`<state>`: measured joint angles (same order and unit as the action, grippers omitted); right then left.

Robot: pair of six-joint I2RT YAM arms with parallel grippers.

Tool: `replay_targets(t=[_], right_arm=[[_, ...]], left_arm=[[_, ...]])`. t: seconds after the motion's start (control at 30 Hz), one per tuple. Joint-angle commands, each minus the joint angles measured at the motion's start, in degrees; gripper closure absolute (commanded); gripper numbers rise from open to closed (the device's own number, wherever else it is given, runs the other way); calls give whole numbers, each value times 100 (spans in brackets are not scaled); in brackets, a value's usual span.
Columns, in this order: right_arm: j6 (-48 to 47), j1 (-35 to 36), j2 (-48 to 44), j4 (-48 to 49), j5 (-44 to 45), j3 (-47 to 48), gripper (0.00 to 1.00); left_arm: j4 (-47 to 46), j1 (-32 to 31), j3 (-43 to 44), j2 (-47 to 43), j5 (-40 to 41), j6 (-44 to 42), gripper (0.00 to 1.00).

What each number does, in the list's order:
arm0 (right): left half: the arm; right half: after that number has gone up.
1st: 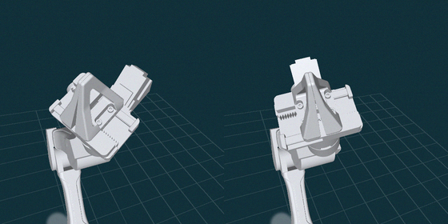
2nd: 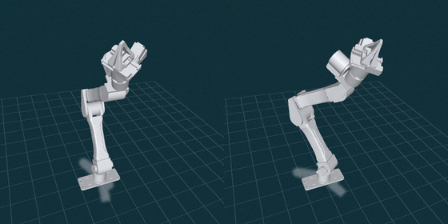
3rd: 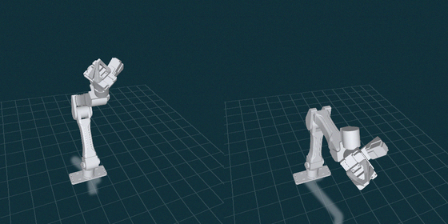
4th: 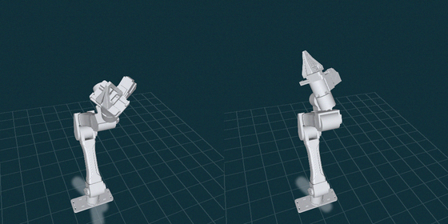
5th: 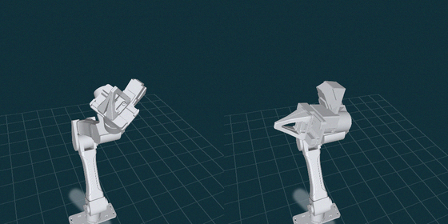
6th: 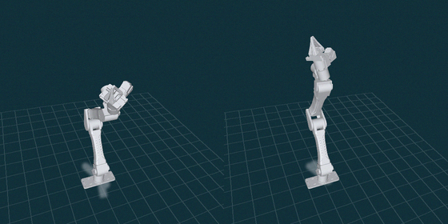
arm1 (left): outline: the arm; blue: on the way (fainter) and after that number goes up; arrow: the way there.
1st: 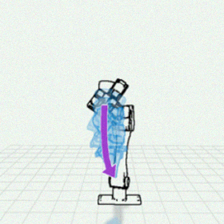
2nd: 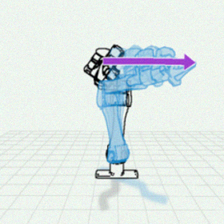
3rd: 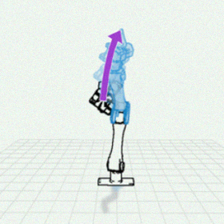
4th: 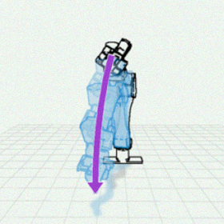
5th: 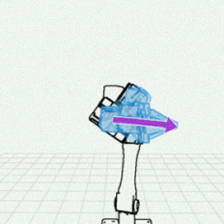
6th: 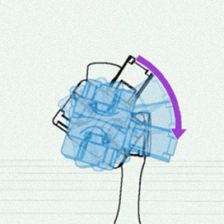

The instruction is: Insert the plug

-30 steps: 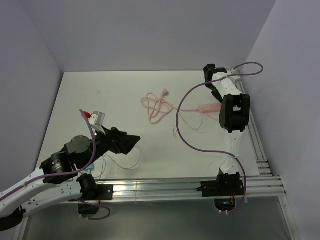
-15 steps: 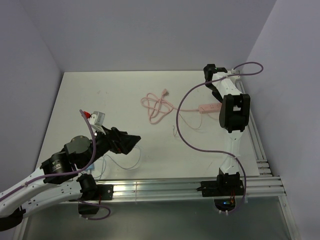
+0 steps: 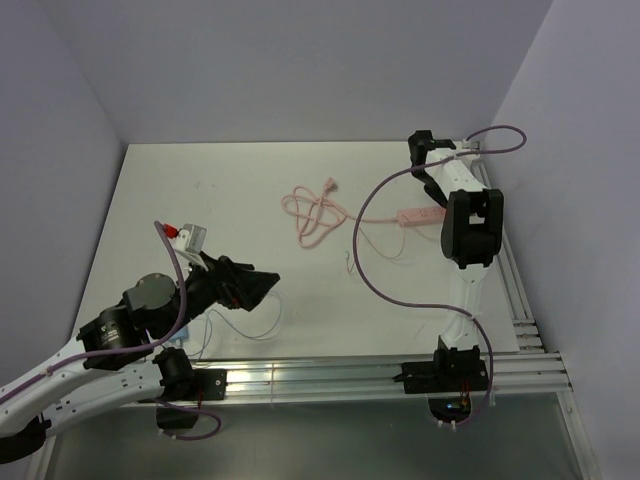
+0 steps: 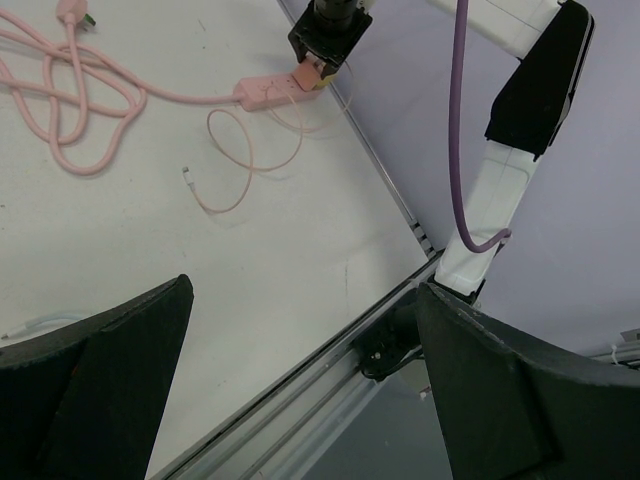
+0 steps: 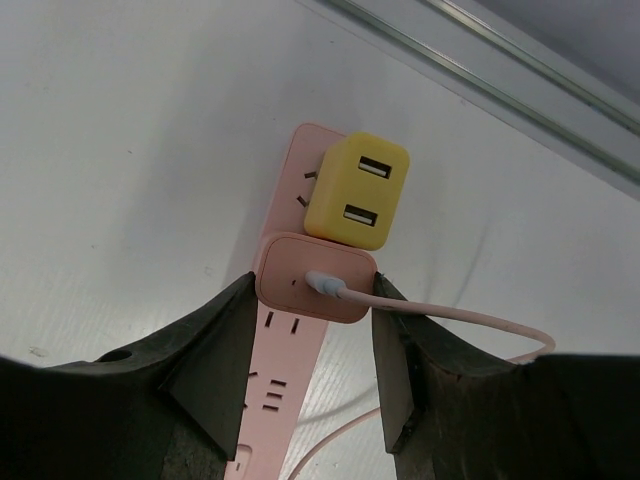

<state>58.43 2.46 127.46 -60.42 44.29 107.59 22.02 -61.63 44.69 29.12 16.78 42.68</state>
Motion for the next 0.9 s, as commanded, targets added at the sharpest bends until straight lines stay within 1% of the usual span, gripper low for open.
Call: replay_targets(t=[0.0,0.07,0.1,0.13,0.27,0.37,0.67,0.73,0.77,0.83,0.87], right_arm=[[-454,-176,350,-462,-808,-660,100],[-691,-184,376,-330,-1044,-800,100],[-728,-184,507,-452,-1046,-731,100],[-737,-167,560,-522,-1002,-644,100],[-789,-88,499,-470,-888,-871,100],[-676,-62,631,-734,-791,-775,100],[-859,-52,351,-339,-835,-1038,100],[-904,-44,175,-59,-817,-1317,100],[-991,-44,-96,117,-826,-1450,98],[-1009,-35,-370,556,-782,-1801,88],[-1036,-26,-536,645,-782,-1847,54]], left_arm=[[-242,19,-21,-21,-148,4,0],[-268,19,-48,-12,-175,39,1],[-277,19,-56,-12,-192,39,0],[-295,19,-65,-12,-192,65,0],[-391,19,-57,32,-262,92,1],[-427,19,-65,6,-333,101,0],[-330,19,-100,-240,-386,162,0],[-269,19,-66,-241,-385,162,1],[-216,19,-65,-241,-386,171,0],[-181,19,-48,-223,-403,197,0],[-172,19,-39,-206,-403,197,0]])
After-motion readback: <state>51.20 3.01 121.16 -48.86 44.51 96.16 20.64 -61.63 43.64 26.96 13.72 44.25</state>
